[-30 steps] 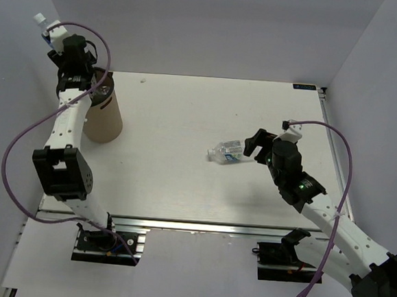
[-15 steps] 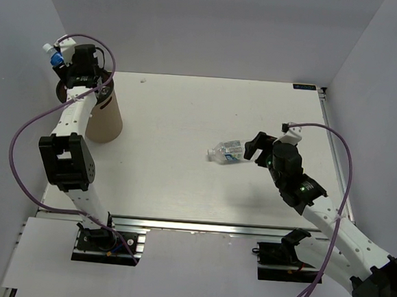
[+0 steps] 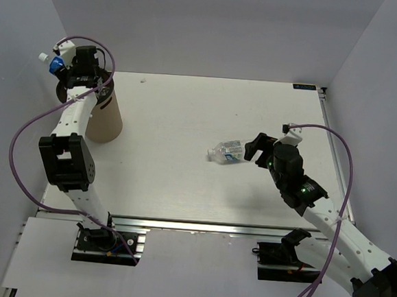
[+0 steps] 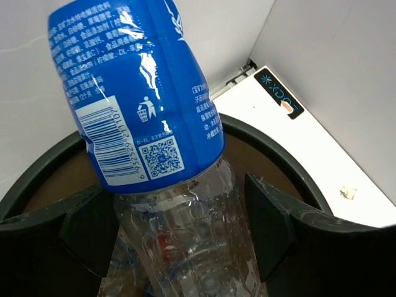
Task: Put the plastic bottles in the bin
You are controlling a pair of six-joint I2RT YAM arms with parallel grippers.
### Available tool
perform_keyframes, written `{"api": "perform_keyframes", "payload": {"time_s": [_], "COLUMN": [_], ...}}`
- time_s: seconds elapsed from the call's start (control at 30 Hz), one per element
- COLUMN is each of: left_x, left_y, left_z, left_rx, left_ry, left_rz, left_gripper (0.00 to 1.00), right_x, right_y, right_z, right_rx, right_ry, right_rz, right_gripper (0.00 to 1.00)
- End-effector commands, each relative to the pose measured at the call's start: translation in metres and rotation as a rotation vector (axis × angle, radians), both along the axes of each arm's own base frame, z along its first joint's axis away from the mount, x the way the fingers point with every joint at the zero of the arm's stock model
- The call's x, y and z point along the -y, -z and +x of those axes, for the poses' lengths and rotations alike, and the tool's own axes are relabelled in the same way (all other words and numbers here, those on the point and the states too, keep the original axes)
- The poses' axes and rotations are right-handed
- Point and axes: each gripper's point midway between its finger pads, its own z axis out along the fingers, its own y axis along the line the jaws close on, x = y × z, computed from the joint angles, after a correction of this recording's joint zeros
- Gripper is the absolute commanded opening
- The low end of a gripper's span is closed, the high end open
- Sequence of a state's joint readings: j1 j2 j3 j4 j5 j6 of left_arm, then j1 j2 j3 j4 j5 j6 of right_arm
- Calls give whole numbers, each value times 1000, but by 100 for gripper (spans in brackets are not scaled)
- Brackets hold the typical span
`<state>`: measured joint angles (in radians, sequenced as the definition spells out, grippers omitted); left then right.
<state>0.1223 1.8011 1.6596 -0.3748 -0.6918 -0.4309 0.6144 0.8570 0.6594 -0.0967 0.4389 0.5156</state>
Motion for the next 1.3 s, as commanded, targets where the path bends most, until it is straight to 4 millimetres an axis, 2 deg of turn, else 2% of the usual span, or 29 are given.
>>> {"api": "perform_keyframes", "payload": {"time_s": [0.0, 0.03, 0.23, 0.27, 0.3, 0.5, 0.63, 0.77, 0.83, 0.97, 1.0, 1.03, 1.1, 1.13, 1.17, 1.23, 1.27], "left_x": [9, 12, 27, 24, 24, 19, 27, 39, 52, 76, 86, 109, 152, 183, 225, 262, 298], "left_y": [-48, -55, -72, -74, -80, -101, -110, -114, -110, -102, -103, -106, -94, -91, -83, -69, -52], "left_z": [-13, -16, -26, -29, -32, -41, -41, -25, -9, 4, 8, 10, 12, 9, 1, -11, -26], "left_rx": [103, 118, 151, 147, 147, 160, 209, 220, 202, 216, 244, 275, 298, 298, 284, 243, 214], "left_ry": [18, 27, 39, 14, 4, -29, 14, 128, 216, 344, 389, 490, 623, 699, 784, 852, 943], "left_rz": [-19, -20, -9, 3, 10, 26, 14, 21, -10, -73, -91, -151, -205, -223, -218, -192, -207], "left_gripper": [86, 86, 88, 97, 98, 98, 98, 98, 98, 98, 98, 98, 98, 98, 98, 98, 98], "right_x": [-1, -1, -7, -7, -7, -9, -11, -15, -15, -17, -19, -20, -22, -17, -17, -14, -15], "right_y": [-11, -10, -8, -9, -9, -6, 0, 5, 3, 5, 12, 14, 30, 34, 42, 52, 61], "right_z": [4, 5, 7, 7, 8, 10, 13, 15, 18, 24, 28, 31, 41, 48, 57, 64, 67], "right_rx": [34, 32, 22, 24, 26, 30, 9, -19, -10, -30, -70, -110, -187, -216, -256, -333, -381], "right_ry": [5, 7, -16, -16, -15, -17, -21, -31, -27, -35, -37, -66, -55, -44, -29, 8, 16], "right_rz": [22, 21, 23, 24, 21, 22, 8, -1, 1, 27, 45, 91, 163, 192, 201, 244, 234], "right_gripper": [89, 89, 89, 89, 89, 89, 89, 89, 89, 90, 90, 89, 90, 90, 89, 89, 89]}}
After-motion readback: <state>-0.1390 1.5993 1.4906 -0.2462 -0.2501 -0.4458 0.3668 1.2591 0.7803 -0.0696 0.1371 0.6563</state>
